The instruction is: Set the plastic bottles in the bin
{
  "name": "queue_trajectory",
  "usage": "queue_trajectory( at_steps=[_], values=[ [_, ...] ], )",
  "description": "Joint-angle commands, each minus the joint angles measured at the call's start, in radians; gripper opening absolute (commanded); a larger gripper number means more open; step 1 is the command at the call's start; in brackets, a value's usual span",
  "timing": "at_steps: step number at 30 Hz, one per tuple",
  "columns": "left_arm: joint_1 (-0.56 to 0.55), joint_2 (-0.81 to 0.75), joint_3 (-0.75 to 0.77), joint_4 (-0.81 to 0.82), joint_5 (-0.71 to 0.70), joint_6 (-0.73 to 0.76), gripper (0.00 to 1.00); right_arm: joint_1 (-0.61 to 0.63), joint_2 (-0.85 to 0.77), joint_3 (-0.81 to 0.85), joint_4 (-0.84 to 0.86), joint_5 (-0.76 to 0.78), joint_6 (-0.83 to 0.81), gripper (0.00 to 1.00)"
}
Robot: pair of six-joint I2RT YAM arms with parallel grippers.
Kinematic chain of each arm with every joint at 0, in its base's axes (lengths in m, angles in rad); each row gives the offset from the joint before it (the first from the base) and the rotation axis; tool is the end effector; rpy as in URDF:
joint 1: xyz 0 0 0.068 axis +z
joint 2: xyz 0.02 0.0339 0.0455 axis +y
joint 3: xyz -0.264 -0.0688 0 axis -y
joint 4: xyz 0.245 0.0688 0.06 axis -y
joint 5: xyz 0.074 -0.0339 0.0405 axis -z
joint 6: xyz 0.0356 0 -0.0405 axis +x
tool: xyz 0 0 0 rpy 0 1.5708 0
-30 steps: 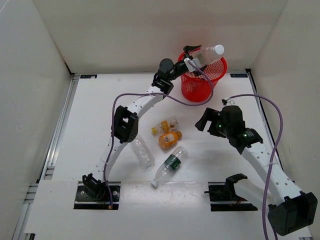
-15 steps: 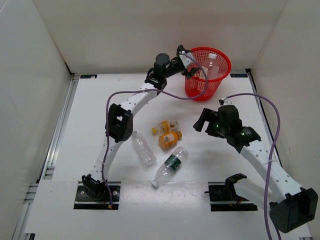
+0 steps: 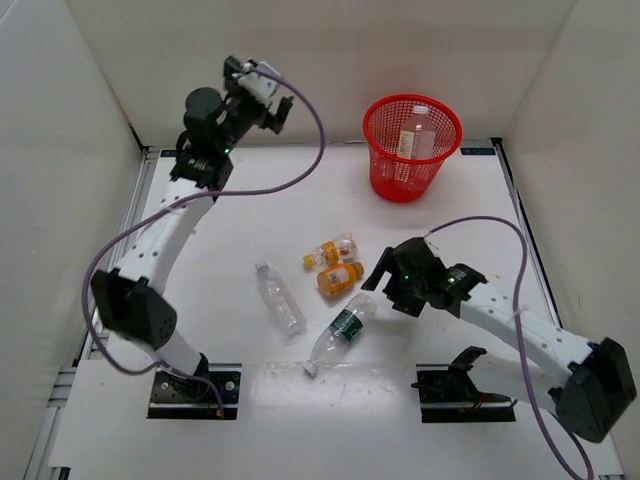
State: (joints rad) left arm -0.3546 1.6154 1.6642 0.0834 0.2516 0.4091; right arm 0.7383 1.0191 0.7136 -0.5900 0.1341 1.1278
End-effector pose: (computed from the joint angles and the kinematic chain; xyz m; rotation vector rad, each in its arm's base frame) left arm 0.3543 -0.1406 0.4634 0.7242 1.2495 -0.1362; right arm 0.1523 0.1322 0.2366 0.5560 2.5062 0.6213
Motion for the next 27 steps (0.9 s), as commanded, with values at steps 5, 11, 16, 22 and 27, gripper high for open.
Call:
queue_trajectory(
  at_steps=[5,11,16,22,27],
  values=[
    [0.12,-0.303,-0.556,-0.14,-0.327,-0.007,0.99,0.032,0.245,0.102,-0.085,-0.056,0.109,1.0],
    [0.213,-0.531,-0.818,-0.151,-0.308,-0.138,0.98,0.101,0.366,0.141,-0.031,-0.117,0.081,1.0],
    [0.213,-0.64,-0.9,-0.16,-0.325,-0.122,0.98,0.111,0.421,0.116,-0.021,-0.158,0.081,1.0],
    [0.247,-0.66,-0.932,-0.169,-0.354,-0.131,0.95,0.111,0.529,0.142,0.052,-0.189,0.038,0.67],
    [0.247,-0.66,-0.89,-0.235,-0.505,-0.151,0.9,0.102,0.529,0.179,-0.016,-0.18,0.017,0.22]
  ],
)
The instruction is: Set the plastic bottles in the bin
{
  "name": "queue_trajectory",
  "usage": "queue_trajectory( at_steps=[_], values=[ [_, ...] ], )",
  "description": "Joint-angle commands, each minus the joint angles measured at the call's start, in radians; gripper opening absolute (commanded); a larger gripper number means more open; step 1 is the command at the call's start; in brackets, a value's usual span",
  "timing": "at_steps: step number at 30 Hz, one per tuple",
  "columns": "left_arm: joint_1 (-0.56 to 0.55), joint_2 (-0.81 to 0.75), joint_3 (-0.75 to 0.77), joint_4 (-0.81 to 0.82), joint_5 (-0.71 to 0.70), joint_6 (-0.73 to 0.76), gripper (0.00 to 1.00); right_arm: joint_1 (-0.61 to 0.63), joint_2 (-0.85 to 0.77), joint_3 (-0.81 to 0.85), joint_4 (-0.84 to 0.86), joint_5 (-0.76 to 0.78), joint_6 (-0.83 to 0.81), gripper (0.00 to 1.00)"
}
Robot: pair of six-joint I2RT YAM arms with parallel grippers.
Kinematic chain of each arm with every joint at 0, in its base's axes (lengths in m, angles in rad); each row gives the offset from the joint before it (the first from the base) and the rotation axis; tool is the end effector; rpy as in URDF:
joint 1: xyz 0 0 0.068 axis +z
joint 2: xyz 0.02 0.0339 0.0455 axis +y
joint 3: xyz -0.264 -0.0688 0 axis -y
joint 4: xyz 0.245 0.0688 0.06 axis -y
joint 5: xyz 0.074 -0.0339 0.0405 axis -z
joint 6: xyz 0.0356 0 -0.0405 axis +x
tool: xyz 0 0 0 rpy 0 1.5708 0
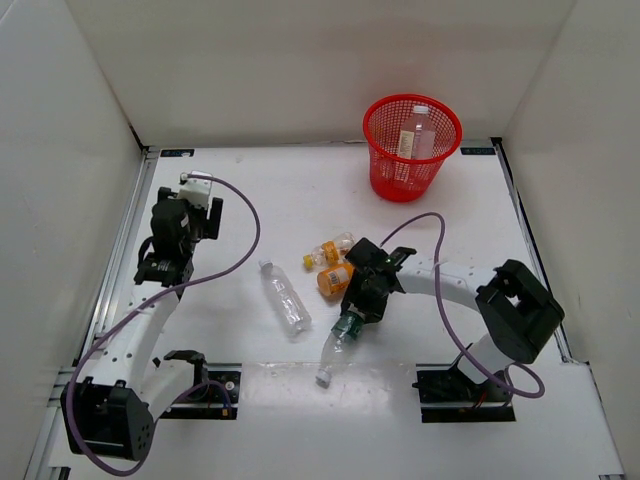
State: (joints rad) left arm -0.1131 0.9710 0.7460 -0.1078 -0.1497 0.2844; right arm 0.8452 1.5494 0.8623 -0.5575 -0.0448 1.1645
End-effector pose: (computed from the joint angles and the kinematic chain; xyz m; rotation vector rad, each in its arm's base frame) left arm 0.2256 -0.0203 0.2996 0.2764 1.8880 0.2585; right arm 0.1826 0.2082 0.1646 0.4615 2.9350 0.4484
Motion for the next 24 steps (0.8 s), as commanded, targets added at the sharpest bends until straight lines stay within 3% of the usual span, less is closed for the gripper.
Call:
queue_trajectory(
  at_steps=[1,4,6,10,12,14,15,16,17,18,19,24],
  values=[
    [0.006,-0.015,0.029,-0.059,-0.117,-0.036,0.9,-0.005,-0.012,0.041,-0.077,0.012,-0.02,0.22],
    [0.006,-0.035,0.05,-0.096,-0.203,-0.102,0.91,-0.005,-0.095,0.066,-0.205,0.127,-0.029,0.22],
    [0.006,-0.035,0.072,-0.11,-0.215,-0.158,0.93,-0.005,-0.175,0.111,-0.329,0.216,-0.064,0.17],
    [0.006,-0.035,0.105,-0.131,-0.13,-0.143,0.93,-0.005,-0.314,0.381,-0.478,0.54,-0.181,0.17],
    [0.006,-0.035,0.105,-0.147,-0.059,-0.101,0.93,-0.005,-0.327,0.498,-0.42,0.734,-0.288,0.17],
    [-0.016,-0.046,0.116,-0.186,-0.018,-0.004,0.92,-0.024,-0.338,0.598,-0.29,0.859,-0.553,0.17],
    [-0.029,-0.046,0.116,-0.199,0.017,0.033,0.92,-0.034,-0.327,0.654,-0.081,0.919,-0.659,0.18],
    [-0.057,-0.061,0.116,-0.214,0.042,0.124,0.94,-0.081,-0.304,0.668,0.047,0.981,-0.871,0.18],
    [-0.075,-0.078,0.125,-0.227,0.062,0.175,1.0,-0.118,-0.283,0.685,0.159,0.982,-0.94,0.2],
    [-0.092,-0.087,0.125,-0.237,0.093,0.223,1.0,-0.202,-0.22,0.751,0.3,0.982,-0.971,0.2],
    [-0.124,-0.097,0.125,-0.251,0.11,0.319,1.0,-0.246,-0.18,0.797,0.327,0.958,-0.959,0.2],
    [-0.184,-0.135,0.081,-0.32,0.223,0.695,1.0,-0.434,0.178,1.102,0.318,0.942,-0.868,0.2]
  ],
)
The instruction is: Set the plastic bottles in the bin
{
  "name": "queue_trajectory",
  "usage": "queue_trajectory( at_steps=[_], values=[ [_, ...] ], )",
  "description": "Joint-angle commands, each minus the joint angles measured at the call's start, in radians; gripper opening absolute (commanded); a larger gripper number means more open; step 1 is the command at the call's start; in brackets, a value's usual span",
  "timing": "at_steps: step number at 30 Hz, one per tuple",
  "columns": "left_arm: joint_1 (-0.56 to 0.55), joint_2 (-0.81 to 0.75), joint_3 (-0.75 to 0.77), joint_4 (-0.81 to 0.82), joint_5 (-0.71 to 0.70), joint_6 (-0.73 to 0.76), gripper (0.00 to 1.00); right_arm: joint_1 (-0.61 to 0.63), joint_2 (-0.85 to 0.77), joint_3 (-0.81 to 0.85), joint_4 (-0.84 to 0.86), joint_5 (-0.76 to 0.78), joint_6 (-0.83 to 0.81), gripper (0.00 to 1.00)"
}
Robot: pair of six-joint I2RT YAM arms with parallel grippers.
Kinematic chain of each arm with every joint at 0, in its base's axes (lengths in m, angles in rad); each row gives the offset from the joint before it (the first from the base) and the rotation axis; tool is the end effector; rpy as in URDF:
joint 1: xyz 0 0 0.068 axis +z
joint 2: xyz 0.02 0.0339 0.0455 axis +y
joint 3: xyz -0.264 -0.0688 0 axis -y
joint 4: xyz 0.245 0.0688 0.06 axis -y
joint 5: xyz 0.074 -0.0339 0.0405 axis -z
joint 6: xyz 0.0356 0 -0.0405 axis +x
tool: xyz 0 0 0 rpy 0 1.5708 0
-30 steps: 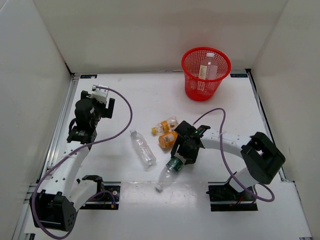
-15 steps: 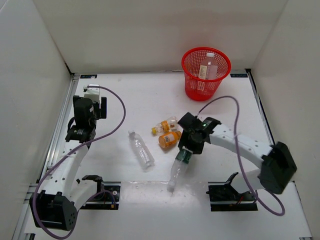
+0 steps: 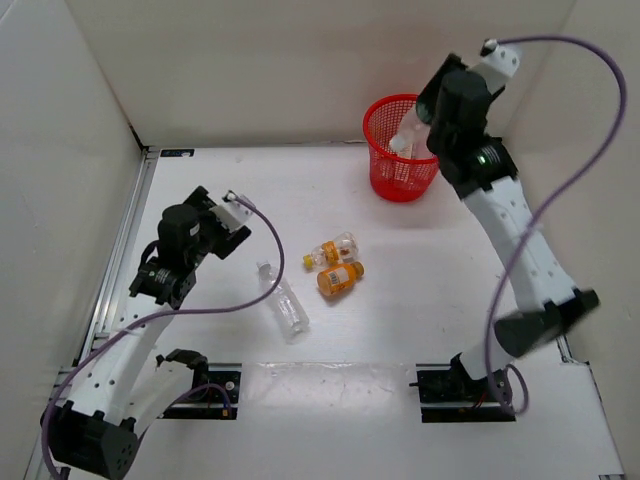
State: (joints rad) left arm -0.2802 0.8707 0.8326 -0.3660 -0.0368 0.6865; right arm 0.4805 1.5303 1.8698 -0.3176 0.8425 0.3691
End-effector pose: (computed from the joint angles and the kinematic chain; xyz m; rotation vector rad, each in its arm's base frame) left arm 0.1904 -0.0534 0.3229 0.9020 1.7704 0.3004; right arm 0.2943 0.1234 0.5176 0.5682 1.4488 0.0184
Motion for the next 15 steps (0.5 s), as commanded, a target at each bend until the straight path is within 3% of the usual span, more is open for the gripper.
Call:
queue_trajectory(
  at_steps=[1,2,6,9,11,14,15],
  values=[
    [-0.031,-0.044,-0.016,-0.073,0.171,0.356,1.0,-0.082,0.253,0.159,0.078,0.055,-0.073,0.2],
    [-0.046,-0.044,-0.016,-0.085,0.207,0.472,1.0,-0.094,0.305,0.278,0.068,0.055,-0.102,0.2],
    [-0.115,0.0,-0.038,-0.184,0.345,0.758,1.0,-0.138,0.502,0.411,0.068,0.035,-0.122,0.2],
    [-0.203,0.091,0.008,-0.351,0.336,0.921,1.0,-0.16,0.513,0.393,-0.001,0.056,-0.036,0.38],
    [-0.261,0.154,0.061,-0.45,0.324,0.955,1.0,-0.193,0.483,0.306,-0.029,-0.052,0.014,0.63],
    [-0.325,0.278,0.164,-0.585,0.322,0.955,1.0,-0.224,0.458,0.261,-0.119,-0.219,0.083,0.91],
    [-0.371,0.303,0.19,-0.594,0.322,0.955,1.0,-0.224,0.441,0.261,-0.144,-0.258,0.094,0.94]
  ],
)
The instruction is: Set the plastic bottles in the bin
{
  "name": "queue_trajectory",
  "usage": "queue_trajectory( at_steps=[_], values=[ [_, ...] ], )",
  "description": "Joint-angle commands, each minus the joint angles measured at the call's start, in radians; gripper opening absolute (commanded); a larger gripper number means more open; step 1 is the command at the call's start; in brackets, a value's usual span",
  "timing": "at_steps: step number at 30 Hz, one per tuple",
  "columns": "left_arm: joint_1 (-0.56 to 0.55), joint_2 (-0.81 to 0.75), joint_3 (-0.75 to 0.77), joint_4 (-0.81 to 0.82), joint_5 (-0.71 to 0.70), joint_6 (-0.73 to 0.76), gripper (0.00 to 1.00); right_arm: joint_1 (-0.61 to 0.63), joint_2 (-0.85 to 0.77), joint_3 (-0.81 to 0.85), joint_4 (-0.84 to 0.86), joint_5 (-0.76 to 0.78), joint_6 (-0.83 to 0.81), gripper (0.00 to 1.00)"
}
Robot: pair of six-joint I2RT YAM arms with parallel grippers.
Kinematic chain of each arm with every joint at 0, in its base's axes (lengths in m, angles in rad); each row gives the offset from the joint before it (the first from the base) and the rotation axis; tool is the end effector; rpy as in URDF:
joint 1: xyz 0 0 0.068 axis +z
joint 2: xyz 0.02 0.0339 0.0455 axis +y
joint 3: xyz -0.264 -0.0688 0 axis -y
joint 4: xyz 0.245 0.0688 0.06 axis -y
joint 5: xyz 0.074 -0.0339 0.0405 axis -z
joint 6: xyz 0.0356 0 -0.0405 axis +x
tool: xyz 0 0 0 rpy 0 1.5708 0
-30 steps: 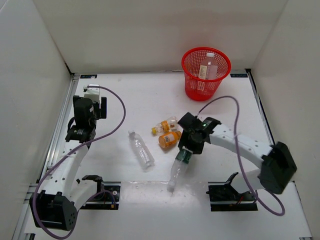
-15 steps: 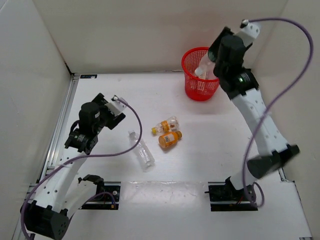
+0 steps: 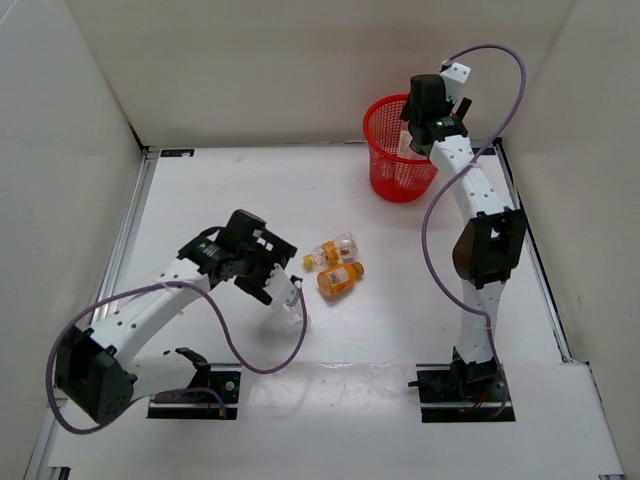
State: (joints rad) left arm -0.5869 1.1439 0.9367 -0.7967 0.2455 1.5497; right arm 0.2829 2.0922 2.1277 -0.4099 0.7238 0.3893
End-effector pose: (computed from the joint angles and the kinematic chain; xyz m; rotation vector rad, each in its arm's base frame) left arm 0.1793 -0.1296 0.2706 2.2600 1.1383 0.0646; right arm 0.4751 0.1136 0.3743 0.5583 1.7691 -0.2382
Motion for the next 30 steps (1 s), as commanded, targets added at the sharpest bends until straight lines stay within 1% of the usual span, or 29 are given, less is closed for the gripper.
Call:
queue_trajectory(
  at_steps=[1,3,5,6,9,10,11,13,15,20,21,23,25,27,29,30],
  values=[
    [-0.086,0.068,0.086,-0.164,0.023,0.101,1.0,-0.027,-0.147,0.003,-0.072,-0.182,0.074,0.96],
    [-0.141,0.1,0.096,-0.164,-0.006,0.15,1.0,-0.027,-0.181,-0.037,-0.081,-0.224,0.074,0.97],
    [-0.169,0.135,0.096,-0.164,-0.018,0.196,1.0,-0.013,-0.224,-0.048,-0.081,-0.273,0.051,0.99],
    [-0.192,0.146,0.084,-0.164,-0.018,0.24,1.0,0.004,-0.236,-0.058,-0.081,-0.273,0.013,0.99],
    [-0.223,0.181,0.074,-0.183,-0.029,0.303,1.0,0.045,-0.294,-0.1,-0.081,-0.284,-0.045,0.99],
    [-0.232,0.2,0.074,-0.194,-0.029,0.335,1.0,0.058,-0.329,-0.141,-0.081,-0.284,-0.046,0.99],
    [-0.247,0.209,0.065,-0.211,-0.029,0.348,1.0,0.058,-0.346,-0.169,-0.081,-0.284,-0.046,0.99],
    [-0.261,0.226,0.056,-0.222,-0.029,0.368,1.0,0.058,-0.398,-0.228,-0.081,-0.294,0.006,0.99],
    [-0.261,0.255,0.044,-0.222,-0.041,0.378,1.0,0.058,-0.426,-0.299,-0.081,-0.294,0.016,0.99],
    [-0.261,0.339,0.047,-0.187,-0.063,0.365,1.0,0.058,-0.504,-0.403,-0.081,-0.314,0.046,0.99],
    [-0.261,0.371,0.056,-0.156,-0.063,0.349,1.0,0.068,-0.524,-0.419,-0.081,-0.314,0.046,0.99],
    [-0.272,0.401,0.056,-0.101,-0.054,0.282,1.0,0.068,-0.534,-0.459,-0.081,-0.305,0.046,0.99],
    [-0.283,0.445,0.066,-0.055,-0.054,0.245,1.0,0.081,-0.564,-0.485,-0.081,-0.294,0.046,0.99],
    [-0.283,0.496,0.086,-0.042,-0.054,0.185,1.0,0.09,-0.581,-0.532,-0.081,-0.294,0.057,0.99],
    [-0.295,0.517,0.096,-0.042,-0.089,0.161,1.0,0.09,-0.606,-0.564,-0.081,-0.294,0.068,0.99],
    [-0.295,0.517,0.096,-0.042,-0.089,0.142,0.98,0.099,-0.615,-0.592,-0.081,-0.294,0.077,0.99]
  ],
)
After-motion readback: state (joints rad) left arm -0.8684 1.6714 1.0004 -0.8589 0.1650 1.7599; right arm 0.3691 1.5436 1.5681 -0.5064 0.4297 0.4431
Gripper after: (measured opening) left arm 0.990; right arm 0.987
